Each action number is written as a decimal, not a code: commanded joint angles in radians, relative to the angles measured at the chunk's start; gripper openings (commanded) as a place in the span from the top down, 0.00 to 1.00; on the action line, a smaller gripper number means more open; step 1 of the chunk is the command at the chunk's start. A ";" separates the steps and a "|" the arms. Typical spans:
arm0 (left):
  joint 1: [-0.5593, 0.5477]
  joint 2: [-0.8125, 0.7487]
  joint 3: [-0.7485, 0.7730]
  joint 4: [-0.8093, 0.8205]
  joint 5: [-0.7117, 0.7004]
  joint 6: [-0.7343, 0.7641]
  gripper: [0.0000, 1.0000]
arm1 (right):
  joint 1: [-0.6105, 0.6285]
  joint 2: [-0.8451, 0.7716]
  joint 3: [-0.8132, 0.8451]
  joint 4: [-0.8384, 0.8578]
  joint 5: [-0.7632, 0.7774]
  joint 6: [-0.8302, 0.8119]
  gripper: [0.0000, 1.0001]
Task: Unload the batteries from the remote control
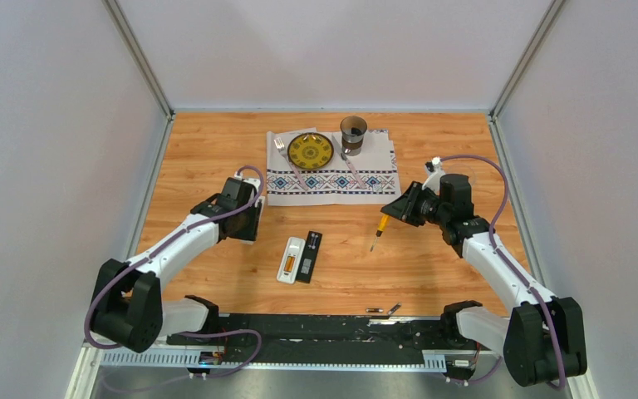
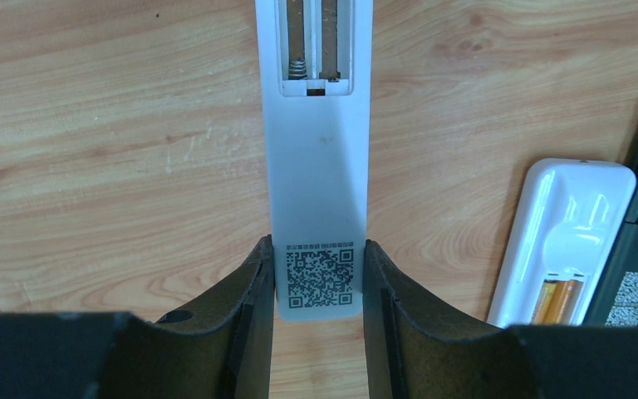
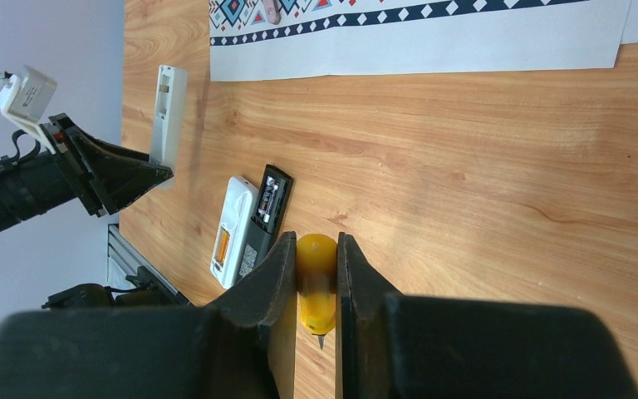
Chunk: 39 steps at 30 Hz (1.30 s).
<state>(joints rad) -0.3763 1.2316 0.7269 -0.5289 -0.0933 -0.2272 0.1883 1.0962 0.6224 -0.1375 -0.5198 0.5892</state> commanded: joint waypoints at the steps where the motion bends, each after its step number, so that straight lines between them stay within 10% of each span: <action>1: 0.019 0.049 0.060 -0.032 0.014 -0.012 1.00 | -0.003 0.007 0.036 0.038 -0.022 -0.019 1.00; 9: 0.039 0.101 0.062 -0.029 0.082 -0.027 0.90 | -0.004 0.007 0.022 0.033 -0.025 -0.017 1.00; 13: 0.045 0.109 0.054 -0.034 0.089 -0.032 0.49 | -0.003 0.010 0.028 0.030 -0.031 -0.017 1.00; 19: 0.045 0.066 0.040 -0.031 0.078 -0.040 0.25 | -0.003 0.011 0.033 0.032 -0.034 -0.019 1.00; 39: -0.079 -0.011 0.019 -0.026 0.216 -0.127 0.22 | -0.001 0.030 0.022 0.055 -0.055 -0.003 1.00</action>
<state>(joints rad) -0.3756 1.2415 0.7540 -0.5644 0.1074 -0.3000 0.1883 1.1244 0.6228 -0.1368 -0.5518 0.5827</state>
